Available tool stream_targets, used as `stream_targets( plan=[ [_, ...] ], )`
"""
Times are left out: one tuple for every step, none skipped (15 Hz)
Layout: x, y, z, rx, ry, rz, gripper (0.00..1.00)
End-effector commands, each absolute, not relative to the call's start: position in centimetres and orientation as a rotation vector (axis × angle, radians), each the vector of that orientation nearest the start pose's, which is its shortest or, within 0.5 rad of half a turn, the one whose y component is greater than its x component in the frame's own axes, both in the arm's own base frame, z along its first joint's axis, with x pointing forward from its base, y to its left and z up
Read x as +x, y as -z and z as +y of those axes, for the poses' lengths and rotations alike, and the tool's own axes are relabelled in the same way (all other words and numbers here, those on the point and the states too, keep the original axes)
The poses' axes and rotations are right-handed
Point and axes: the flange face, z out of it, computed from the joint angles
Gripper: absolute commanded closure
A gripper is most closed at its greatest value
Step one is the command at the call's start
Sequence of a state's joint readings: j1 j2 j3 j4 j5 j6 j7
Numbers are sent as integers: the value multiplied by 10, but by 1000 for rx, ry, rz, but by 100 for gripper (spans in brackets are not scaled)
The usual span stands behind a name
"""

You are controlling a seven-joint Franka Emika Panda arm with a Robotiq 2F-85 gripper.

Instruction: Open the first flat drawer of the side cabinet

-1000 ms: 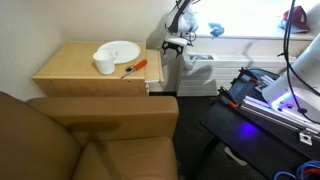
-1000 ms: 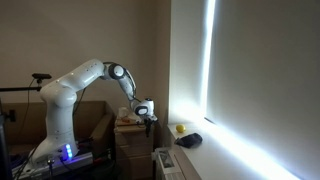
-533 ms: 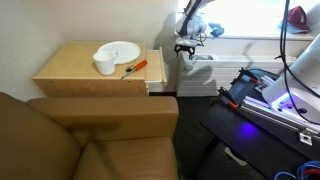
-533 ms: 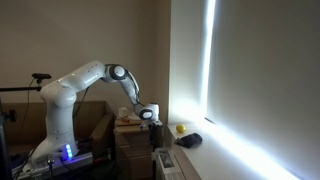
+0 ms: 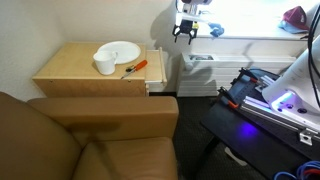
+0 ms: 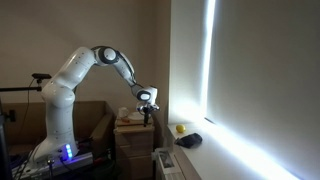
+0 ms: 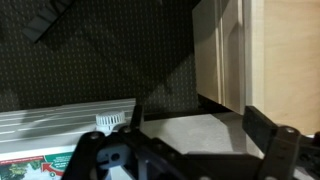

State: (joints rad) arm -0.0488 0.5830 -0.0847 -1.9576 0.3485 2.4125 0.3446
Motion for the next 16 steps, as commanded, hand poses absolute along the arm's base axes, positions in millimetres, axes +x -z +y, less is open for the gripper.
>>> stream_targets(
  plan=[
    [594,-171,-76,-2777,-207,1070,0],
    [597,-164,-71,-2764,-202,1081,0],
    [599,-153,-60,-2771,-211,1055,0],
    [598,-144,-48,-2777,-212,1019,0],
    [597,-135,-33,-2781,-202,972,0],
    [598,-127,-18,-2779,-183,940,0],
    [599,-119,-5,-2792,-154,912,0],
    [600,-112,8,-2811,-110,872,0],
    [601,-105,17,-2823,-61,843,0],
    [603,-97,26,-2847,7,829,0],
    [599,-108,18,-2822,-78,880,0],
    [600,-102,27,-2832,-39,863,0],
    [599,-97,32,-2838,-25,855,0],
    [600,-93,33,-2835,5,850,0],
    [602,-88,32,-2835,26,860,0],
    [603,-84,31,-2822,41,859,0]
  ],
)
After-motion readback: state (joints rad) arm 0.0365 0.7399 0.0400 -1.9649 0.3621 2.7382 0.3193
